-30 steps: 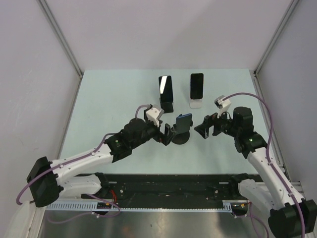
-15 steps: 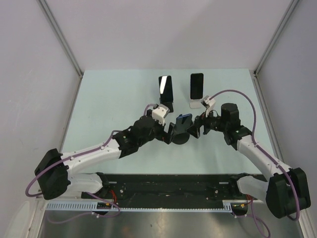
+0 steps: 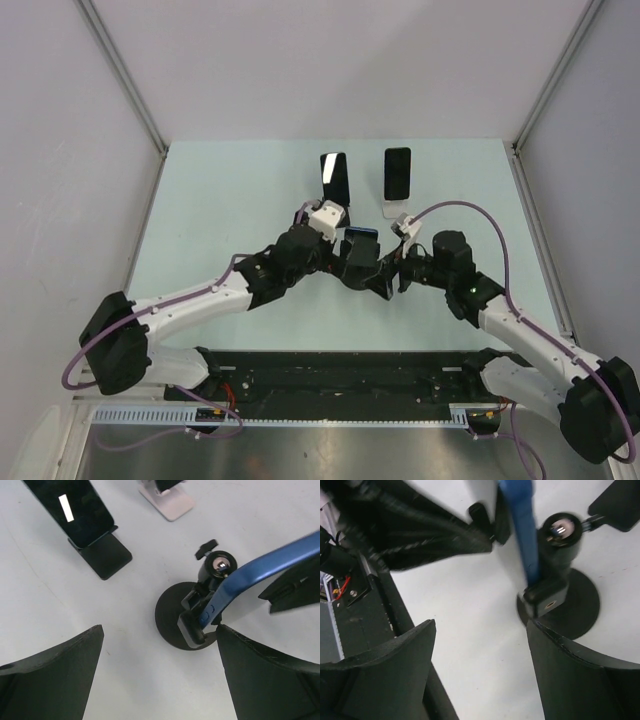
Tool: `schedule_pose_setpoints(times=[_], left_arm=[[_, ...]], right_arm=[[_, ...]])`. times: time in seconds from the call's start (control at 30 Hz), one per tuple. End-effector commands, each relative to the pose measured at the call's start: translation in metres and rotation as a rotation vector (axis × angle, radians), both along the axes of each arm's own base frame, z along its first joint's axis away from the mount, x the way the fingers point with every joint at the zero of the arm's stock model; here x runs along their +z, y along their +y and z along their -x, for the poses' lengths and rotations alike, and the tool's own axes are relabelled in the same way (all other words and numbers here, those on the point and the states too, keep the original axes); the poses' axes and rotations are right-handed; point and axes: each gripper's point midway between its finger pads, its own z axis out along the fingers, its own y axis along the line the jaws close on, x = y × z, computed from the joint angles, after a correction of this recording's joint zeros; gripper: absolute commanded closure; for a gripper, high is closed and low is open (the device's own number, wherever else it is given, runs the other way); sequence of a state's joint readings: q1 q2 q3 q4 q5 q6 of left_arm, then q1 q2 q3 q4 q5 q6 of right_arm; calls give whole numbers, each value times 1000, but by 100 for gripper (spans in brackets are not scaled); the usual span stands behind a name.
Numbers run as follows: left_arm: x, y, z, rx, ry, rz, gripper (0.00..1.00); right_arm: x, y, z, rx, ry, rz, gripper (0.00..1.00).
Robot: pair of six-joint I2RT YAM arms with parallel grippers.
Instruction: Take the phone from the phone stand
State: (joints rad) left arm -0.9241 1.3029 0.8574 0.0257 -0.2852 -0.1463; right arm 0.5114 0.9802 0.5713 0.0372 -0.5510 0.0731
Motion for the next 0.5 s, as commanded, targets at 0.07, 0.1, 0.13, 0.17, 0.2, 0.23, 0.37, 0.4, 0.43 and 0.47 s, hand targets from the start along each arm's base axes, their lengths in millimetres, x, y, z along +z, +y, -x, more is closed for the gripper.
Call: schedule_pose_setpoints(times=[0.07, 0.1, 0.13, 0.17, 0.2, 0.23, 0.37, 0.4, 0.43, 0.47], left_arm=[[27, 15, -34, 92, -88, -8, 0], [25, 20, -38, 106, -84, -13, 0], [23, 22, -38, 109, -80, -11, 0], [25, 23, -38, 99, -77, 1, 0], [27, 25, -37, 99, -78, 11, 0], [33, 27, -34, 91, -87, 28, 0], [47, 26, -13, 5, -96, 90, 0], [51, 22, -5, -35, -97, 117, 0], [50, 23, 1, -51, -89, 133, 0], [62, 24, 8, -70, -107, 171, 0]], right_arm=[[12, 17, 19, 1, -17, -63, 22], [12, 19, 21, 5, -16, -63, 22], [13, 20, 23, 6, -17, -62, 23], [13, 21, 23, -9, -25, -55, 23], [14, 18, 22, -28, -30, -52, 23], [16, 15, 22, -49, -35, -49, 23], [29, -5, 13, -165, -94, -43, 21], [33, -10, 10, -192, -108, -46, 20], [37, -14, 8, -218, -122, -50, 19], [37, -24, 6, -266, -128, -36, 18]])
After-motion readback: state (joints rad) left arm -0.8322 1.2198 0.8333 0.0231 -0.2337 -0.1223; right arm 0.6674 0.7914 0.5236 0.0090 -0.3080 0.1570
